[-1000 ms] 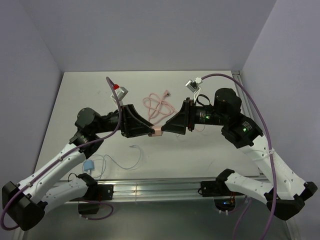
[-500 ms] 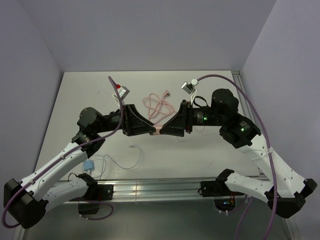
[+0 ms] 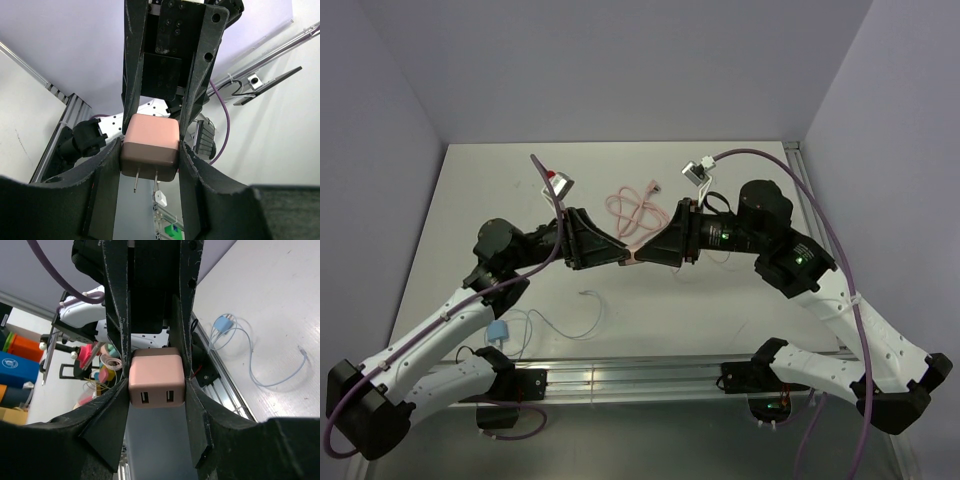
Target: Insert the plug
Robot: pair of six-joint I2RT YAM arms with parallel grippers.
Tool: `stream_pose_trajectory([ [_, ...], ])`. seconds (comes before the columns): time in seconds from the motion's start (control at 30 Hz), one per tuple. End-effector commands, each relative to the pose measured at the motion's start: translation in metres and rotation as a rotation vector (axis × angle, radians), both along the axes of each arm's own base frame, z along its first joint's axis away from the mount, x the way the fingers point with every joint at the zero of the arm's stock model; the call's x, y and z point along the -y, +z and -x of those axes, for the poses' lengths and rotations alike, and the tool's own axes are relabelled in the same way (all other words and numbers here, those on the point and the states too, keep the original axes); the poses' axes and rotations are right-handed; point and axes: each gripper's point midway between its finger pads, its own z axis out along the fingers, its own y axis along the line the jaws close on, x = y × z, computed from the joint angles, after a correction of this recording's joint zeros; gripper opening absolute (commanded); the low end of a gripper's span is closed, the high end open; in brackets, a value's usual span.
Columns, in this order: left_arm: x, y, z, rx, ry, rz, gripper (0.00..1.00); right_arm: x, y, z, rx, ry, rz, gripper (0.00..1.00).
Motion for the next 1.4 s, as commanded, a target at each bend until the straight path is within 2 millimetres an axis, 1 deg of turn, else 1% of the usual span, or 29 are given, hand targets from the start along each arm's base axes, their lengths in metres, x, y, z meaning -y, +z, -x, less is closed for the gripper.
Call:
stream_pose_trajectory([
  [0.0, -0.006, 0.016, 0.004, 0.048, 0.022, 0.056, 0.0, -0.002, 0.017, -0.001, 0.047, -0.013, -0.06, 0.52],
  [0.27, -0.007, 0.014, 0.002, 0.039, 0.03, 0.067, 0.0, -0.01, 0.013, 0.003, 0.025, 0.019, -0.051, 0.53],
  [0.33, -0.007, 0.014, 0.002, 0.037, 0.032, 0.069, 0.0, -0.012, 0.012, 0.003, 0.02, 0.024, -0.05, 0.51],
  [0.37, -0.007, 0.014, 0.001, 0.033, 0.036, 0.069, 0.0, -0.013, 0.013, 0.004, 0.021, 0.024, -0.051, 0.44],
  [0.4, -0.006, 0.014, 0.0, 0.037, 0.037, 0.069, 0.0, -0.014, 0.011, 0.003, 0.015, 0.024, -0.047, 0.19],
  [0.43, -0.006, 0.014, 0.0, 0.038, 0.038, 0.067, 0.0, -0.015, 0.012, 0.003, 0.016, 0.028, -0.049, 0.0],
  [0.47, -0.006, 0.013, -0.001, 0.044, 0.042, 0.059, 0.0, -0.015, 0.011, 0.002, 0.014, 0.026, -0.05, 0.0],
  [0.5, -0.004, 0.008, -0.006, 0.018, 0.065, 0.028, 0.04, -0.016, 0.01, 0.001, 0.007, 0.017, -0.044, 0.0],
  [0.53, -0.004, 0.002, -0.012, 0.002, 0.091, 0.002, 0.37, -0.015, 0.005, -0.002, -0.011, -0.002, -0.025, 0.0],
  [0.57, -0.004, -0.002, -0.017, 0.018, 0.128, -0.027, 0.55, -0.013, 0.003, -0.01, -0.011, -0.053, -0.011, 0.0],
  [0.6, -0.007, -0.011, -0.027, -0.025, 0.198, -0.072, 0.82, -0.01, 0.003, -0.014, -0.002, -0.082, -0.004, 0.0],
  [0.63, -0.01, -0.015, -0.033, -0.031, 0.238, -0.096, 0.99, -0.008, -0.003, -0.017, -0.012, -0.11, 0.023, 0.0],
  [0.67, -0.014, -0.023, -0.041, -0.03, 0.295, -0.14, 1.0, -0.005, -0.004, -0.024, -0.01, -0.156, 0.036, 0.0],
  [0.7, -0.023, -0.02, -0.047, -0.027, 0.355, -0.156, 1.0, -0.002, -0.005, -0.029, -0.015, -0.186, 0.05, 0.0],
  [0.73, -0.035, -0.043, -0.064, -0.102, 0.47, -0.248, 1.0, 0.003, -0.009, -0.038, -0.029, -0.229, 0.07, 0.0],
  [0.77, -0.048, -0.044, -0.071, -0.094, 0.551, -0.273, 1.0, 0.01, -0.02, -0.044, -0.063, -0.262, 0.114, 0.0],
  [0.8, -0.058, -0.046, -0.077, -0.102, 0.619, -0.291, 1.0, 0.016, -0.026, -0.06, -0.081, -0.339, 0.145, 0.0],
  [0.83, -0.074, -0.056, -0.089, -0.135, 0.733, -0.328, 0.99, 0.033, -0.041, -0.076, -0.126, -0.433, 0.203, 0.0],
  [0.9, -0.091, -0.059, -0.092, -0.133, 0.821, -0.344, 1.0, 0.052, -0.06, -0.107, -0.182, -0.593, 0.278, 0.0],
  [0.93, -0.097, -0.062, -0.094, -0.133, 0.857, -0.355, 0.99, 0.073, -0.075, -0.122, -0.243, -0.692, 0.336, 0.0],
  [1.0, -0.1, -0.058, -0.091, -0.095, 0.862, -0.36, 1.0, 0.093, -0.089, -0.147, -0.327, -0.831, 0.407, 0.0],
  [1.03, -0.102, -0.057, -0.091, -0.091, 0.863, -0.365, 1.0, 0.115, -0.101, -0.154, -0.359, -0.948, 0.485, 0.0],
  [1.07, -0.101, -0.054, -0.089, -0.066, 0.853, -0.366, 0.99, 0.128, -0.104, -0.163, -0.391, -1.015, 0.5, 0.0],
  [1.1, -0.101, -0.053, -0.088, -0.057, 0.849, -0.369, 0.99, 0.133, -0.108, -0.171, -0.434, -1.066, 0.499, 0.0],
  [1.17, -0.101, -0.052, -0.087, -0.041, 0.844, -0.374, 1.0, 0.142, -0.113, -0.178, -0.496, -1.111, 0.469, 0.0],
  [1.2, -0.1, -0.051, -0.086, -0.032, 0.839, -0.375, 1.0, 0.158, -0.121, -0.184, -0.542, -1.177, 0.445, 0.0],
  [1.27, -0.1, -0.05, -0.085, -0.016, 0.834, -0.377, 1.0, 0.181, -0.129, -0.191, -0.581, -1.28, 0.436, 0.0],
  [1.3, -0.099, -0.051, -0.084, -0.011, 0.824, -0.377, 0.99, 0.2, -0.139, -0.196, -0.64, -1.341, 0.436, 0.0],
  [1.37, -0.098, -0.051, -0.081, 0.002, 0.81, -0.372, 1.0, 0.22, -0.15, -0.197, -0.695, -1.389, 0.478, 0.0],
])
